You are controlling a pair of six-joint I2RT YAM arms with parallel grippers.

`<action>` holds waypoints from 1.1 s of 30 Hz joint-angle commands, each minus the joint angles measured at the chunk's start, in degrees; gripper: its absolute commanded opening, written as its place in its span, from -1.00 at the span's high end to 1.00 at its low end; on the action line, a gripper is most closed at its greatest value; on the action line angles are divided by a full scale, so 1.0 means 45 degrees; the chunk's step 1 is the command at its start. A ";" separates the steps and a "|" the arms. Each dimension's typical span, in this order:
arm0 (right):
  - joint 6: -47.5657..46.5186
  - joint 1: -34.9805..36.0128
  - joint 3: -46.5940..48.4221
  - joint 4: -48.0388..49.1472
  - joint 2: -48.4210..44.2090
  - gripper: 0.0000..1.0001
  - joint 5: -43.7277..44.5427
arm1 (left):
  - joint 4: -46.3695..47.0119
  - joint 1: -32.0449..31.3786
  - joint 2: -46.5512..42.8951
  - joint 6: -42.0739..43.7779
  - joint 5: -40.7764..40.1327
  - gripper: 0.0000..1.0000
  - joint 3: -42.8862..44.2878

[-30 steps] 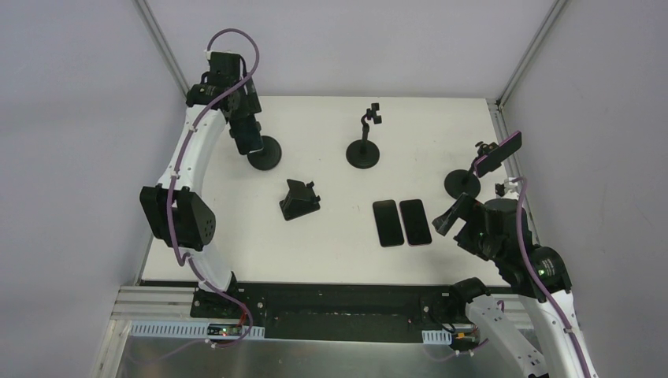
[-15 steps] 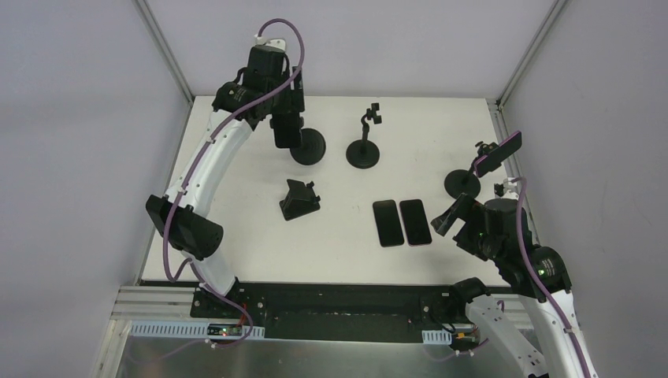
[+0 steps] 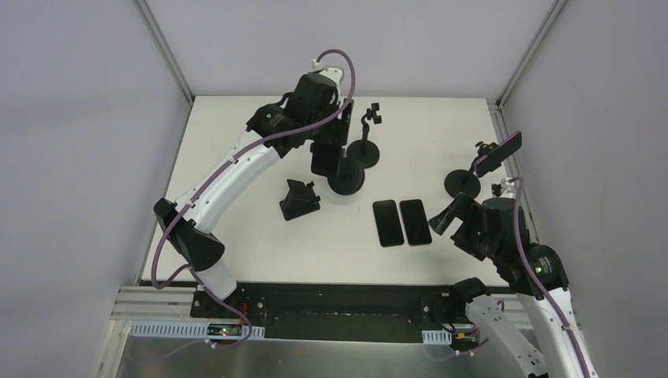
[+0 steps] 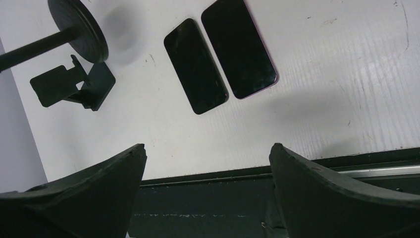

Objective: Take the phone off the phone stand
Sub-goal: Place the phone stand with the phone at the center of the board.

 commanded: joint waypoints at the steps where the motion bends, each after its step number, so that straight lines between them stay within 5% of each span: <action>1: 0.0297 -0.0050 0.0040 0.0284 0.0176 -0.98 -0.0173 | 0.0951 -0.0968 -0.1469 -0.0624 -0.0447 1.00 -0.0445; 15: 0.0682 -0.0052 -0.0564 0.0732 0.0195 -0.98 -0.0724 | 0.0366 -0.4519 -0.2739 -0.2770 -0.2985 1.00 -0.3154; 33: 0.0755 -0.0054 -0.0872 0.1023 0.0436 -0.98 -0.0710 | -0.1745 -0.5162 -0.2190 -0.4178 -0.2416 1.00 -0.3827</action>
